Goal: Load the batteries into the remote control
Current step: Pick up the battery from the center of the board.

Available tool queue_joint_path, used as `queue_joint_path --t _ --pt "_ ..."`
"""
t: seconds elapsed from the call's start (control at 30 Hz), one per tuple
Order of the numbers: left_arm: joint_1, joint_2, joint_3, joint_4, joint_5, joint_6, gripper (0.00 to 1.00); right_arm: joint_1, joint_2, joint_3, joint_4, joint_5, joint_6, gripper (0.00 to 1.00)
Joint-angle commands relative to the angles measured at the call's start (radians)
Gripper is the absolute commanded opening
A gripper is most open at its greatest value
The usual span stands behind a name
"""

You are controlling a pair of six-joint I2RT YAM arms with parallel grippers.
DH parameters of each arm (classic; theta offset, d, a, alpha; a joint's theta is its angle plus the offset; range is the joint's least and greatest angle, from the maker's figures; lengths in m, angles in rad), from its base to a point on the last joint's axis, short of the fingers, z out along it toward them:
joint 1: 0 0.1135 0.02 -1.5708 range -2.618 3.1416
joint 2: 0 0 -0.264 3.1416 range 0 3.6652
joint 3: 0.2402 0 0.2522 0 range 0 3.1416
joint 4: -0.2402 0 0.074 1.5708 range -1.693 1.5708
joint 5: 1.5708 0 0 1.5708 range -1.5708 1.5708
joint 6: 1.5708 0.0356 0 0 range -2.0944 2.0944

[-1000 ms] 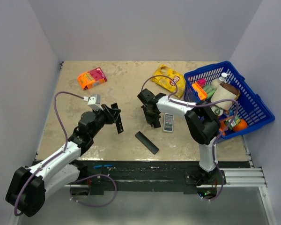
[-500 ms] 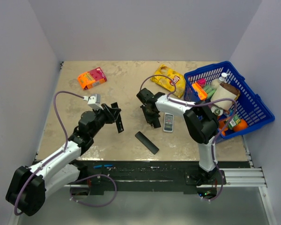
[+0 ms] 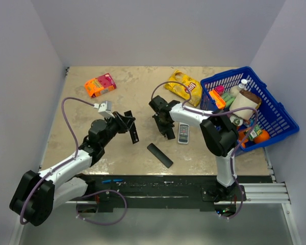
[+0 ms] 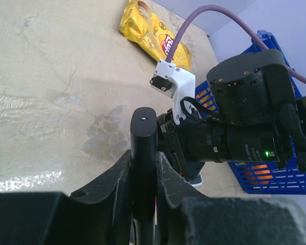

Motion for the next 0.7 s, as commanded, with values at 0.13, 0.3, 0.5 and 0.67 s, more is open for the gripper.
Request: queue_joint_path --t 0.13,0.3,0.5,0.67 --pt "0.047 0.093 -0.070 0.342 0.059 -0.171 0.00 -0.002 -0.246 -0.104 0.182 -0.044 -0.008 0.01" --pt "0.053 0.173 -0.038 0.431 0.093 -0.208 0.00 -0.002 -0.398 -0.187 0.316 -0.084 0.010 0.01" --pt "0.053 0.245 0.046 0.462 0.107 -0.254 0.00 0.004 -0.590 -0.314 0.575 -0.139 0.030 0.02" --pt "0.053 0.299 0.075 0.507 0.108 -0.312 0.00 0.032 -0.687 -0.423 0.807 -0.174 0.012 0.02"
